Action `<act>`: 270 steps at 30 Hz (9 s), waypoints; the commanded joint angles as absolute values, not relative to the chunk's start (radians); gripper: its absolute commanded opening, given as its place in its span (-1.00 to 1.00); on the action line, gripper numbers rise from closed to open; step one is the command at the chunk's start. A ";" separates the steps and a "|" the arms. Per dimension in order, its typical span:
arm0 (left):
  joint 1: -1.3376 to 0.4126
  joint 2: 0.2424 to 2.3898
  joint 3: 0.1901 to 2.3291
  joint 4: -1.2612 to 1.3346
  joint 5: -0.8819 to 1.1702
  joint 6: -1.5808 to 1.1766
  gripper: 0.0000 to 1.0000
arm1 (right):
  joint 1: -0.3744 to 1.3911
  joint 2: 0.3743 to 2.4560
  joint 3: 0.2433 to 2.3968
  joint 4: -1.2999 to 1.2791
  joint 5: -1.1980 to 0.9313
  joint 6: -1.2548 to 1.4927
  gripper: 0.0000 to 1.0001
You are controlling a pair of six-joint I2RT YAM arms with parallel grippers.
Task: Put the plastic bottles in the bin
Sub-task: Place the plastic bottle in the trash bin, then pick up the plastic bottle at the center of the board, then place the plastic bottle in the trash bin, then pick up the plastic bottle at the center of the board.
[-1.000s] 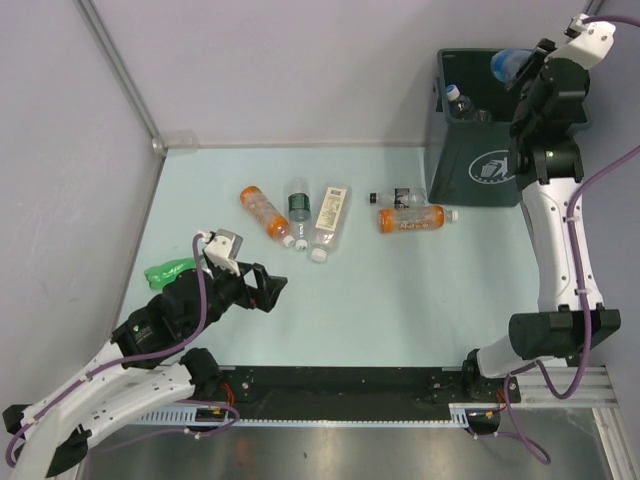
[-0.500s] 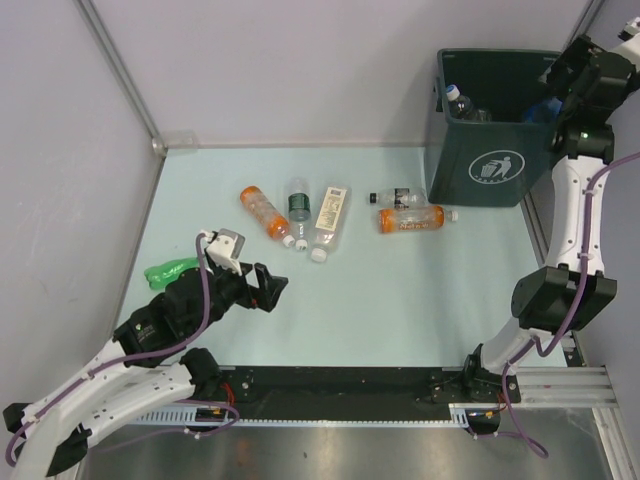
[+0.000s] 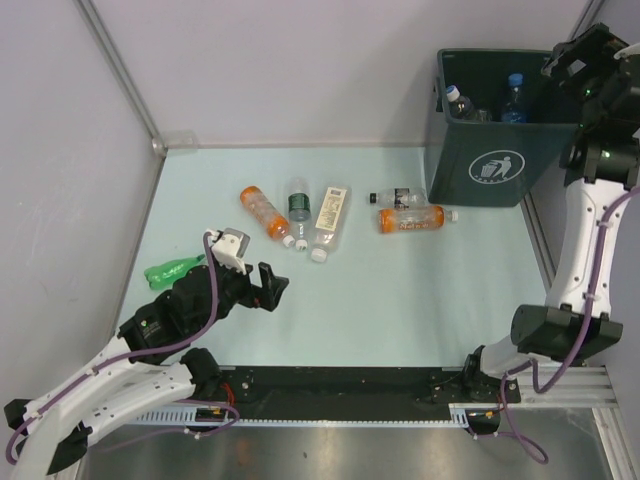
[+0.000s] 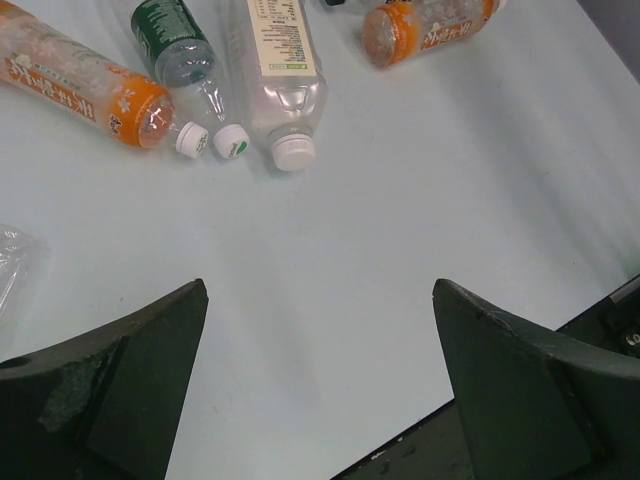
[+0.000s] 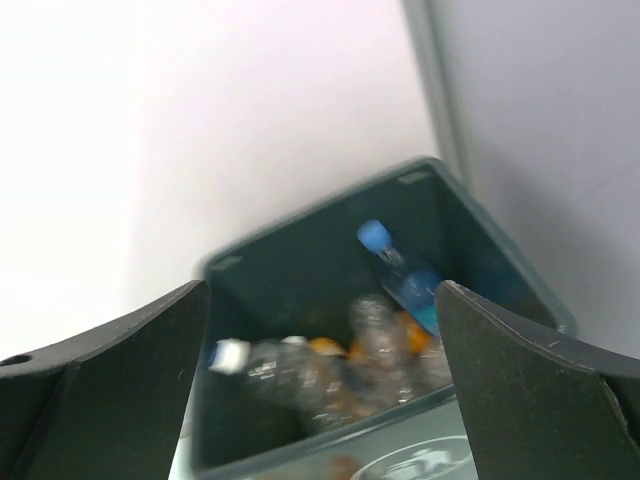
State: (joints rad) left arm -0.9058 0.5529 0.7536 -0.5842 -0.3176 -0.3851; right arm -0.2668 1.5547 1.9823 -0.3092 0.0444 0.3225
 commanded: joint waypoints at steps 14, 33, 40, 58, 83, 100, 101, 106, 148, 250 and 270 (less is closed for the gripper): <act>-0.907 0.554 0.764 -0.595 -0.368 -0.422 1.00 | -0.080 1.115 1.502 -0.414 -0.146 0.416 0.99; -0.907 0.563 0.759 -0.614 -0.408 -0.448 1.00 | 0.167 1.025 0.991 -0.376 0.208 0.685 0.94; -0.907 0.569 0.759 -0.617 -0.408 -0.451 1.00 | 0.172 1.094 0.842 -0.230 0.239 0.860 0.94; -0.908 0.580 0.750 -0.603 -0.370 -0.437 1.00 | 0.155 1.511 0.788 0.150 0.195 1.261 0.51; -0.894 0.660 0.772 -0.565 -0.305 -0.388 0.99 | 0.095 1.792 0.859 0.278 0.199 1.279 0.52; -0.888 0.652 0.770 -0.565 -0.296 -0.388 1.00 | 0.104 1.692 0.880 0.242 0.242 1.174 -0.35; -0.888 0.652 0.769 -0.565 -0.296 -0.390 1.00 | 0.109 1.645 0.881 0.226 0.251 1.155 -0.41; -0.887 0.643 0.767 -0.566 -0.295 -0.390 0.99 | 0.161 1.470 0.879 0.163 0.327 1.089 -0.49; -0.884 0.586 0.747 -0.580 -0.314 -0.416 0.99 | -0.112 1.437 1.643 0.207 0.318 0.425 -0.42; -0.626 1.844 1.344 -0.204 -0.030 -0.262 0.21 | 0.384 0.772 0.945 -0.500 0.110 0.528 0.99; -0.669 1.105 1.006 -0.172 0.610 -0.380 0.12 | 0.399 0.707 0.844 -0.213 -0.509 0.453 0.99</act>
